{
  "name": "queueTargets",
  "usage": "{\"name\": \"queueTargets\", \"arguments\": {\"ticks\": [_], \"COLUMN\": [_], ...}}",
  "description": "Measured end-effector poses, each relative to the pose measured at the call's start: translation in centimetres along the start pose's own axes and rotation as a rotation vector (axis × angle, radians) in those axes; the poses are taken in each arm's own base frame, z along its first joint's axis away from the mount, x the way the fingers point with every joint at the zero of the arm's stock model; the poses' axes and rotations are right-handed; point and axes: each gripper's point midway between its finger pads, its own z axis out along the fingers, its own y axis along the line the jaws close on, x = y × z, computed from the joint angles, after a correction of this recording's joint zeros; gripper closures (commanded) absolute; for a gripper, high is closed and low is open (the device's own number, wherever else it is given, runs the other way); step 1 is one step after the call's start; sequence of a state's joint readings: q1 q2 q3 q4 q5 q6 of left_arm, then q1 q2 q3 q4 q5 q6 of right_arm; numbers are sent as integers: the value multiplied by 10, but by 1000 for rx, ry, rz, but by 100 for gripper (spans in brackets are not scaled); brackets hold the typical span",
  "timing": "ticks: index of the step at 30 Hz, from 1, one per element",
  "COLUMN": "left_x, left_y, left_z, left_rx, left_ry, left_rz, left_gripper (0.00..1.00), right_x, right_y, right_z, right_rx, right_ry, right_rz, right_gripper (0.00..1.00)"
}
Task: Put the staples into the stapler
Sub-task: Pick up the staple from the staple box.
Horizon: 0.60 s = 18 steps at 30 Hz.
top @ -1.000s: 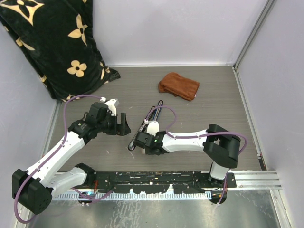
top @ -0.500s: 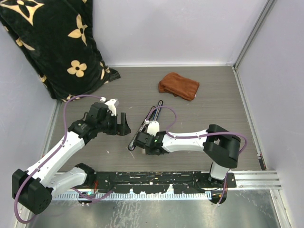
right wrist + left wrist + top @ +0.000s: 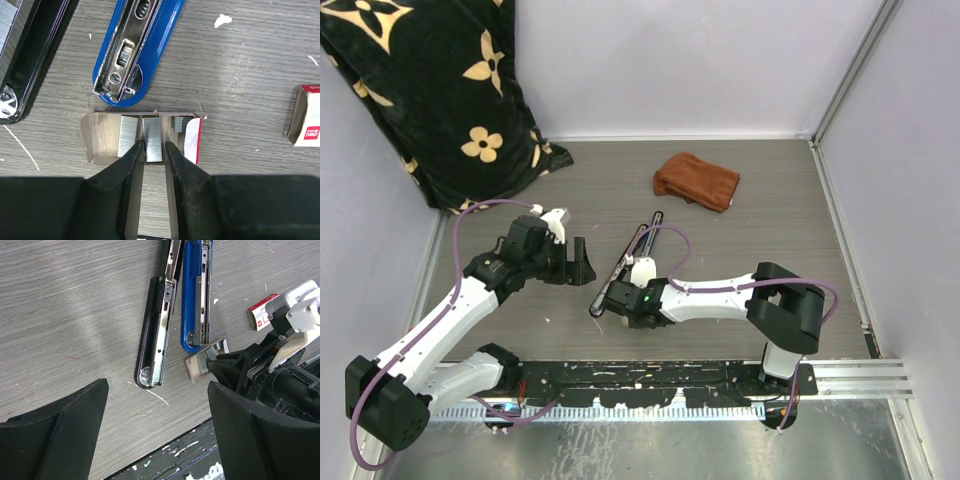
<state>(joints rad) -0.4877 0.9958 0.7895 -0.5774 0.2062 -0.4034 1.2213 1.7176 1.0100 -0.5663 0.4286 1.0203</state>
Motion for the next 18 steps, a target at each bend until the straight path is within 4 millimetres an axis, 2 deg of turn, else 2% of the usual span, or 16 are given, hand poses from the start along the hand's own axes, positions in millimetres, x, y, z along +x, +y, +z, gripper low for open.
{"name": "queueTargets", "arguments": {"ticks": [3, 12, 15, 18], "left_x": [0, 0, 0, -2], "left_y": [0, 0, 0, -3], "left_z": [0, 0, 0, 3], "left_rx": [0, 0, 0, 9], "left_ry": [0, 0, 2, 10], "left_rz": [0, 0, 0, -5], "left_gripper": [17, 17, 19, 21], "right_x": [0, -6, -15, -34], "right_y": [0, 0, 0, 1], "right_z": [1, -4, -16, -37], "right_rx": [2, -5, -27, -74], "right_ry": [-2, -23, -48, -92], "right_rz": [-1, -25, -37, -32], "right_gripper": [76, 77, 77, 77]}}
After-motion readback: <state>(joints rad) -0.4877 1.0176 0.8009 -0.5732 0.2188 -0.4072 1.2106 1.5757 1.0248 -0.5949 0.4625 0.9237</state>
